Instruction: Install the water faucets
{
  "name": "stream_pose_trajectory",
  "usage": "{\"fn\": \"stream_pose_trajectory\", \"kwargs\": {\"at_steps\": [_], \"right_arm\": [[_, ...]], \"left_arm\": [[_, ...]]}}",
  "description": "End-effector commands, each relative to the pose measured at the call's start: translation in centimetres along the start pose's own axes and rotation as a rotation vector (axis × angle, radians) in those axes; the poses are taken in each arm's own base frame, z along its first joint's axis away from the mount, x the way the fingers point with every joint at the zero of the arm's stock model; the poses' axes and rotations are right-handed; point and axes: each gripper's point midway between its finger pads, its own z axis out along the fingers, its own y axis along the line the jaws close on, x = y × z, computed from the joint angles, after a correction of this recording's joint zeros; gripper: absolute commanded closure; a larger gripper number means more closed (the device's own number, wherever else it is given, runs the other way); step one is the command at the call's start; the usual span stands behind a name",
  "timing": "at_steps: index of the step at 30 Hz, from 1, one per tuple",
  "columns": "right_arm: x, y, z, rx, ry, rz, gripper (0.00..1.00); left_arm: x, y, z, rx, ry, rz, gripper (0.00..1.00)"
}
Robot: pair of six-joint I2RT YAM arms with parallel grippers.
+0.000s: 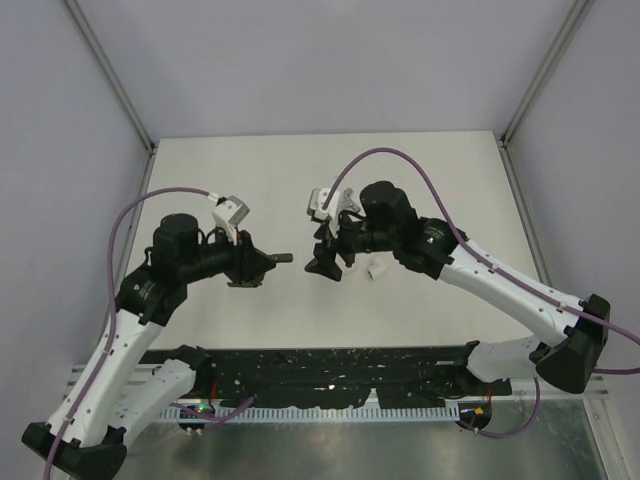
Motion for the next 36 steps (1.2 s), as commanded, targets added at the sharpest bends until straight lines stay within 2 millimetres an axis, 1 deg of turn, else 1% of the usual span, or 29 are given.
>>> {"fn": "stream_pose_trajectory", "kwargs": {"at_steps": [1, 2, 3, 4, 5, 6, 7, 8, 9, 12, 15, 17, 18, 19, 20, 21, 22, 23, 24, 25, 26, 27, 28, 29, 30, 31, 32, 33, 36], "right_arm": [[-3.3, -2.5, -2.8, 0.149, -0.174, 0.129, 0.19], [-3.3, -3.1, -3.2, 0.187, -0.185, 0.146, 0.16], [-2.4, -3.2, -3.0, 0.204, -0.174, 0.198, 0.15], [-2.5, -3.6, -3.3, 0.240, -0.194, 0.244, 0.15], [-1.2, -3.6, -3.0, 0.253, -0.177, 0.271, 0.15], [-1.0, -3.9, -3.0, 0.273, -0.188, 0.285, 0.14], [0.1, -4.1, -2.8, 0.294, -0.177, 0.303, 0.03], [0.4, -4.8, -2.8, 0.332, -0.191, 0.328, 0.04], [1.6, -4.8, -2.5, 0.339, -0.172, 0.344, 0.05], [3.0, -5.1, -2.2, 0.342, -0.141, 0.390, 0.05], [4.7, -6.0, -2.1, 0.373, -0.107, 0.464, 0.05], [6.3, -6.9, -2.2, 0.403, -0.084, 0.523, 0.04], [7.4, -7.9, -2.7, 0.447, -0.073, 0.569, 0.05], [8.5, -8.3, -2.8, 0.466, -0.049, 0.598, 0.04], [9.7, -9.3, -3.5, 0.506, -0.037, 0.630, 0.03], [10.6, -9.6, -3.9, 0.517, -0.024, 0.646, 0.00], [11.9, -10.4, -4.6, 0.552, -0.008, 0.664, 0.00], [13.0, -11.4, -5.6, 0.599, 0.008, 0.682, 0.00], [13.7, -11.9, -6.2, 0.620, 0.021, 0.693, 0.00], [15.0, -12.2, -6.7, 0.618, 0.057, 0.715, 0.00], [15.5, -12.5, -6.8, 0.612, 0.075, 0.731, 0.00], [16.6, -12.7, -7.3, 0.610, 0.106, 0.765, 0.00], [17.1, -13.1, -7.2, 0.605, 0.129, 0.786, 0.00], [17.9, -13.1, -7.6, 0.607, 0.164, 0.812, 0.00], [18.3, -13.5, -7.4, 0.606, 0.188, 0.829, 0.00], [18.6, -13.4, -7.5, 0.593, 0.213, 0.845, 0.00], [19.1, -13.7, -7.1, 0.583, 0.240, 0.860, 0.04], [19.4, -13.5, -6.9, 0.567, 0.265, 0.868, 0.07], [21.0, -14.3, -5.8, 0.565, 0.328, 0.908, 0.16]], "left_arm": [[-2.1, 3.0, -2.6, -0.227, -0.201, 0.114, 1.00], [-2.3, 3.1, -3.4, -0.253, -0.247, 0.133, 1.00], [-2.4, 3.4, -3.9, -0.286, -0.285, 0.141, 1.00], [-2.4, 3.7, -4.4, -0.309, -0.315, 0.149, 1.00], [-2.3, 3.9, -4.8, -0.329, -0.339, 0.155, 1.00], [-2.3, 4.2, -5.1, -0.346, -0.359, 0.160, 1.00], [-2.2, 4.5, -5.3, -0.367, -0.372, 0.165, 1.00], [-1.9, 4.8, -5.3, -0.377, -0.376, 0.166, 1.00], [-1.9, 4.9, -5.4, -0.388, -0.381, 0.170, 1.00], [-1.5, 5.8, -5.5, -0.427, -0.393, 0.170, 1.00], [-1.1, 6.4, -5.5, -0.448, -0.384, 0.173, 1.00], [-0.9, 6.9, -5.6, -0.475, -0.378, 0.172, 1.00], [-0.7, 7.0, -5.6, -0.480, -0.379, 0.173, 1.00], [-0.6, 7.1, -5.5, -0.481, -0.378, 0.181, 1.00], [-0.4, 7.1, -5.4, -0.477, -0.379, 0.187, 1.00], [-0.2, 7.1, -5.2, -0.466, -0.381, 0.200, 1.00], [0.0, 7.0, -5.0, -0.451, -0.387, 0.212, 1.00], [0.1, 7.0, -4.8, -0.444, -0.397, 0.219, 1.00], [0.1, 6.8, -4.8, -0.435, -0.405, 0.215, 1.00], [0.4, 6.8, -4.7, -0.435, -0.397, 0.211, 1.00], [0.5, 6.7, -4.8, -0.430, -0.389, 0.219, 1.00], [0.4, 6.5, -4.9, -0.425, -0.388, 0.227, 1.00], [0.4, 6.4, -5.1, -0.425, -0.388, 0.229, 1.00], [0.3, 6.3, -5.2, -0.426, -0.393, 0.232, 1.00], [0.3, 6.3, -5.3, -0.430, -0.393, 0.234, 1.00], [0.3, 6.3, -5.4, -0.428, -0.394, 0.237, 1.00], [0.3, 6.3, -5.5, -0.433, -0.396, 0.238, 1.00], [0.3, 6.2, -5.5, -0.430, -0.397, 0.239, 1.00], [0.2, 6.1, -5.6, -0.425, -0.402, 0.243, 1.00]]}}
